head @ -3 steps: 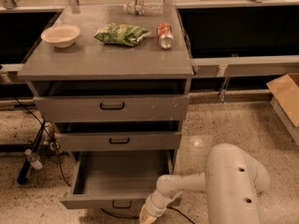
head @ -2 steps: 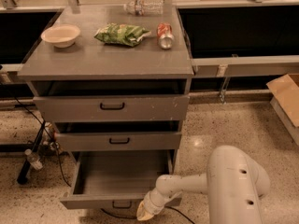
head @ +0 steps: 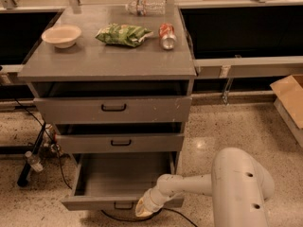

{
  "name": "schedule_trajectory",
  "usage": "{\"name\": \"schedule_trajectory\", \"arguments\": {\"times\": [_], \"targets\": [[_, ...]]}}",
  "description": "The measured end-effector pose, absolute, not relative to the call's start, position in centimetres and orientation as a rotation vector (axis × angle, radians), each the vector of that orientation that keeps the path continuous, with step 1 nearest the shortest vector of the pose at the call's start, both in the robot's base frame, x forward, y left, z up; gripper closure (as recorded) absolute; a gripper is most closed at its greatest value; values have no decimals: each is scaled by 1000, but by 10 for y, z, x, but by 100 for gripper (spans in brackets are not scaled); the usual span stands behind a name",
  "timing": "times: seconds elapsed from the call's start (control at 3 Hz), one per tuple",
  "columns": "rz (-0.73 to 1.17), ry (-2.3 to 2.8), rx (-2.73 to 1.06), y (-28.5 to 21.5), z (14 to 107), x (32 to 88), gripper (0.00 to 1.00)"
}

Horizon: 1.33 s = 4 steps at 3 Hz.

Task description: Close bottom drawer

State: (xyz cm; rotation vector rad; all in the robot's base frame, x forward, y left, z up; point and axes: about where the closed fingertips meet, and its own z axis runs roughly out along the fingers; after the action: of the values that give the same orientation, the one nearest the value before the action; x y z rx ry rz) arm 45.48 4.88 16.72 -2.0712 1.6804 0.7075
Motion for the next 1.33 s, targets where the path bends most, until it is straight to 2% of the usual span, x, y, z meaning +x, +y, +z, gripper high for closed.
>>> {"name": "schedule_trajectory", "arguments": {"times": [0.67, 1.0, 1.33], "targets": [[520, 1550, -2042, 68, 257, 522, 100], [520, 1551, -2041, 68, 257, 521, 100], [574, 1585, -1996, 46, 230, 508, 100]]}}
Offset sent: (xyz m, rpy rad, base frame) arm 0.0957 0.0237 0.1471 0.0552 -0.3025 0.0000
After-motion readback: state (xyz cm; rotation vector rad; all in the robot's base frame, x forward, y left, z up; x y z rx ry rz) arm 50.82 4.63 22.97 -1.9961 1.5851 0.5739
